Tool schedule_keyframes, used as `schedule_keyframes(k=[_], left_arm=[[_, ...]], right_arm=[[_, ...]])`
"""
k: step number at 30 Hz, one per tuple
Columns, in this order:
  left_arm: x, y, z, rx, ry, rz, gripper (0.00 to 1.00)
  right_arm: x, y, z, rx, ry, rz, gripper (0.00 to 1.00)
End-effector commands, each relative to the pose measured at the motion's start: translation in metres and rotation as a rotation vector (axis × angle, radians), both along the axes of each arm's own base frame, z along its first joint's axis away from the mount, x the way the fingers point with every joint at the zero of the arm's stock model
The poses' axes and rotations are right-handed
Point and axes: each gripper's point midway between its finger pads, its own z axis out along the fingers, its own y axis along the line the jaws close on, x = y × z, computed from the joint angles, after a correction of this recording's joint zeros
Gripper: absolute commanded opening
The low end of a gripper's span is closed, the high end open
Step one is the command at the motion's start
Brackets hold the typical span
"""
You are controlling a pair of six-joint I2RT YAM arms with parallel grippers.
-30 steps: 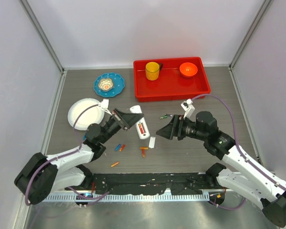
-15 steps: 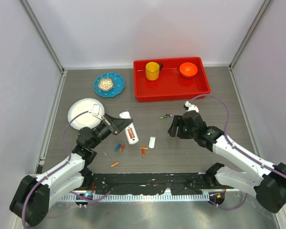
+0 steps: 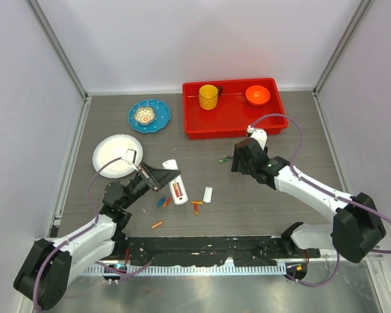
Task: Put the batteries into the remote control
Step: Pick up the battery from the center of the board.
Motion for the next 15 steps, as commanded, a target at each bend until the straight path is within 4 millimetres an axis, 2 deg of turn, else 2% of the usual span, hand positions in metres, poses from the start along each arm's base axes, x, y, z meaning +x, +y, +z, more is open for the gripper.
schedule_keyframes(k=[1,3,5,6,8,9,10,11,12,15], left_arm=[[-0.014,0.005,0.024,-0.053,-0.107,-0.018,0.0],[-0.015,0.008,0.028,-0.057,-0.113,-0.005,0.0],[-0.014,0.011,0.023,-0.037,-0.095,0.012,0.0],[-0.015,0.015,0.032,-0.047,-0.122,0.035,0.0],[-0.011,0.019,0.023,-0.012,-0.094,0.071,0.0],[-0.01,0.026,0.033,-0.023,-0.121,0.11,0.0],[-0.006,0.028,0.023,0.004,-0.08,0.132,0.0],[-0.004,0.031,0.022,0.017,-0.082,0.152,0.0],[-0.002,0.034,0.021,0.023,-0.078,0.17,0.0],[0.003,0.041,0.015,0.026,-0.052,0.211,0.0]], right_arm=[[0.023,0.024,0.026,0.07,-0.067,0.041,0.72],[0.016,0.055,0.027,0.163,-0.059,0.216,0.69],[-0.003,0.092,0.035,0.299,-0.056,0.377,0.68],[-0.014,0.1,0.031,0.321,-0.03,0.425,0.68],[-0.037,0.115,0.026,0.301,0.003,0.514,0.67],[-0.048,0.121,0.023,0.287,0.014,0.547,0.66],[-0.057,0.125,0.021,0.276,0.019,0.569,0.66],[-0.065,0.129,0.021,0.269,0.015,0.588,0.66],[-0.084,0.14,0.018,0.264,0.033,0.634,0.65],[-0.101,0.144,0.011,0.219,0.057,0.632,0.64]])
